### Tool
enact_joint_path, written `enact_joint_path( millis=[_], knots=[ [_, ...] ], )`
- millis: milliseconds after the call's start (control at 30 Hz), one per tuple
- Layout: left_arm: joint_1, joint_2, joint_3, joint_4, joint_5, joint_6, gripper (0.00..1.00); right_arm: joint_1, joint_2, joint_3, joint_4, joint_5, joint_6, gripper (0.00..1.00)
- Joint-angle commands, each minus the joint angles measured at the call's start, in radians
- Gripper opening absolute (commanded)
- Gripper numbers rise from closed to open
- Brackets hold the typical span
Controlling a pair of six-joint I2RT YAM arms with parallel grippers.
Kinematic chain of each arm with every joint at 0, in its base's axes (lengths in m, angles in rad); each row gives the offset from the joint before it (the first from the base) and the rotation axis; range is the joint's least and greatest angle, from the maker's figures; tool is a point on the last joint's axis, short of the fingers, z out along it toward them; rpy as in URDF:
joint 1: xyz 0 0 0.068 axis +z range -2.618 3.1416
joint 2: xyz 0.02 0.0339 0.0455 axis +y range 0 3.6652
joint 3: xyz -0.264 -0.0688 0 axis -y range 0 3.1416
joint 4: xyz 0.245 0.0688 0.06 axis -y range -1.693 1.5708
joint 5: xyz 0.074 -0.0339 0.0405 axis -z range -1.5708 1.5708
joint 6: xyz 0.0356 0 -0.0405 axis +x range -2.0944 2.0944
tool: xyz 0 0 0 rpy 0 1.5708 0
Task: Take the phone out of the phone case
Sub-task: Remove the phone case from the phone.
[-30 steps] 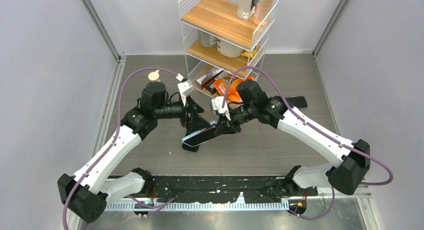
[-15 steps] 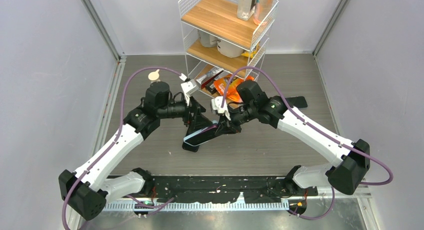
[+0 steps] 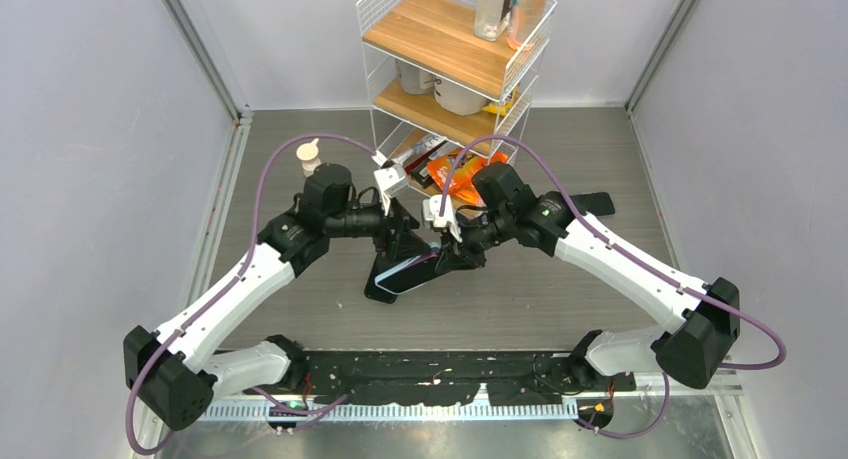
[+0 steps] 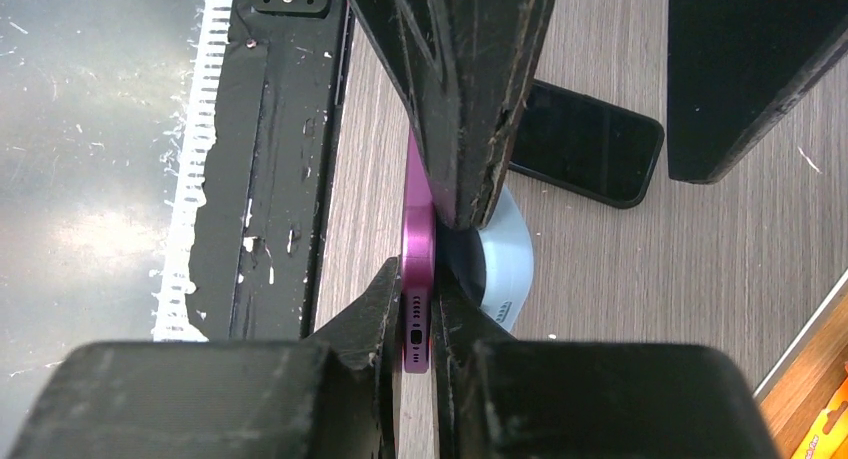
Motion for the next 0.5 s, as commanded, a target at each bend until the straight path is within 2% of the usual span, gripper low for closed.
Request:
enact_joint_path(
  millis=[0,200,467],
  knots=[
    [-0.024,0.033,-0.023,-0.004,-0.016,0.029,0.67,0.006,-0.034,0.067,0.127,-0.049,0.008,0.06],
    [-0.027,0.053,-0.022,-0.004,-0.007,0.028,0.65,0.006,-0.04,0.064,0.128,-0.047,0.007,0.06],
    [-0.032,0.08,-0.056,0.023,0.106,0.004,0.62,0.006,-0.051,0.059,0.139,-0.022,0.01,0.06]
  ],
)
